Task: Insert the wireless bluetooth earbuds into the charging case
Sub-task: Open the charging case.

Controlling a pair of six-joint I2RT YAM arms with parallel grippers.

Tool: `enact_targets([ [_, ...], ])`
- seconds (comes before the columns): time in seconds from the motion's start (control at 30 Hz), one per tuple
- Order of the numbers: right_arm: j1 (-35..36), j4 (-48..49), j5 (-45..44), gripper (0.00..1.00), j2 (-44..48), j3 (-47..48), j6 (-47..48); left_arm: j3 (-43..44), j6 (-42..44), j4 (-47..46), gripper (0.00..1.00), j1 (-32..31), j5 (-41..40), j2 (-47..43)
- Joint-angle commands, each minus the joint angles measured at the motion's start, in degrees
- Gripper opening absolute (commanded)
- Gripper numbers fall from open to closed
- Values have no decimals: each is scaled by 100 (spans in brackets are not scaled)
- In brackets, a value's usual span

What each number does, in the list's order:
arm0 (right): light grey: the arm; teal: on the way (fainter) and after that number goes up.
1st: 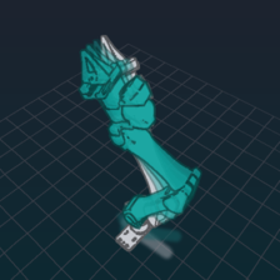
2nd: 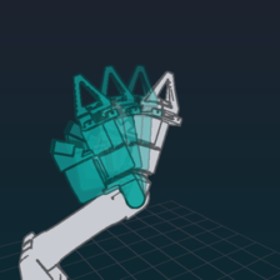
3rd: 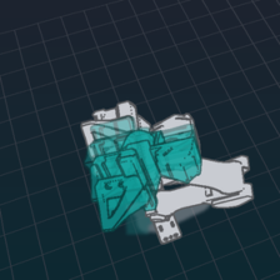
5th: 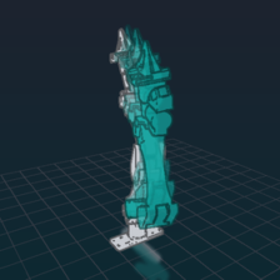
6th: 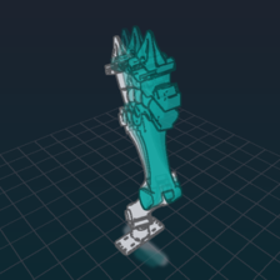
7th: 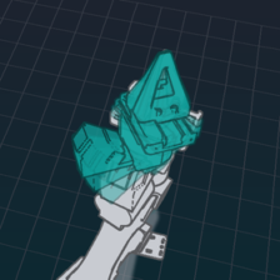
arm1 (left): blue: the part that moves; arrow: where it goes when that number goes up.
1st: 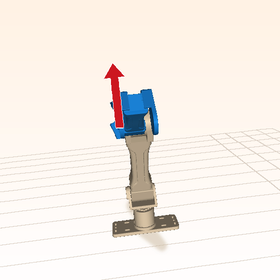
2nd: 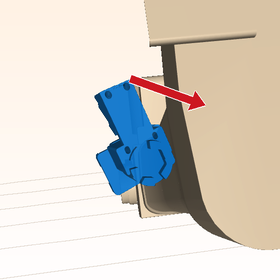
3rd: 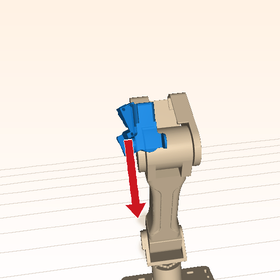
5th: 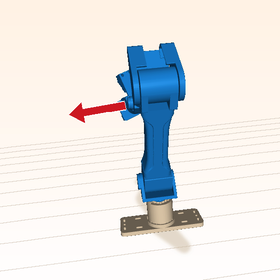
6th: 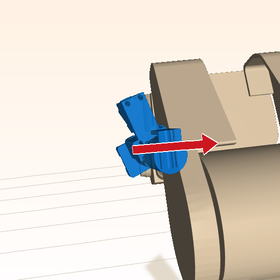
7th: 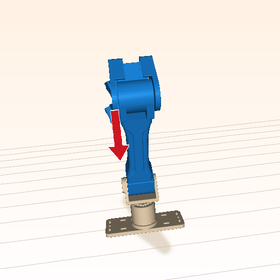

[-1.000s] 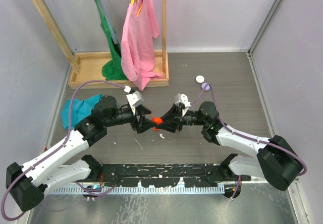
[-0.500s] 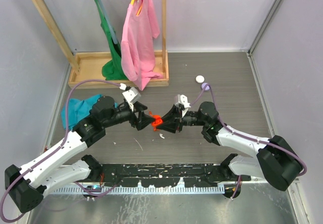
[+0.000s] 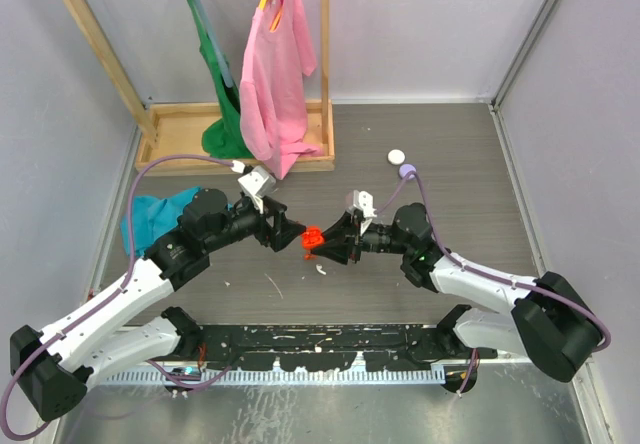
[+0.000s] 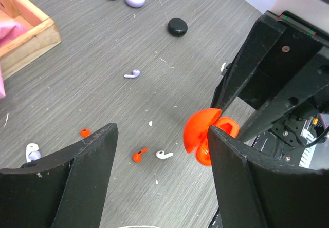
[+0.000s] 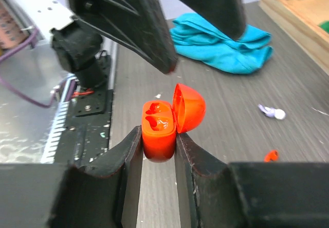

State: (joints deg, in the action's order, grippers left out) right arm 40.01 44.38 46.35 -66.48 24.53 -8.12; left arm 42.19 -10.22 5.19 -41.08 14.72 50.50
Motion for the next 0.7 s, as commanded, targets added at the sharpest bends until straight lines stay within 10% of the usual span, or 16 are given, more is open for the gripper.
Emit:
enact_targets([
  [0.0,16,34,-1376,10,285,-240,371,127,-380,-71,72,36,-358,30],
  [0.67,23,2073,-4148,10,241,-1761,486,428,-1921,174,62,30,-2185,2581],
])
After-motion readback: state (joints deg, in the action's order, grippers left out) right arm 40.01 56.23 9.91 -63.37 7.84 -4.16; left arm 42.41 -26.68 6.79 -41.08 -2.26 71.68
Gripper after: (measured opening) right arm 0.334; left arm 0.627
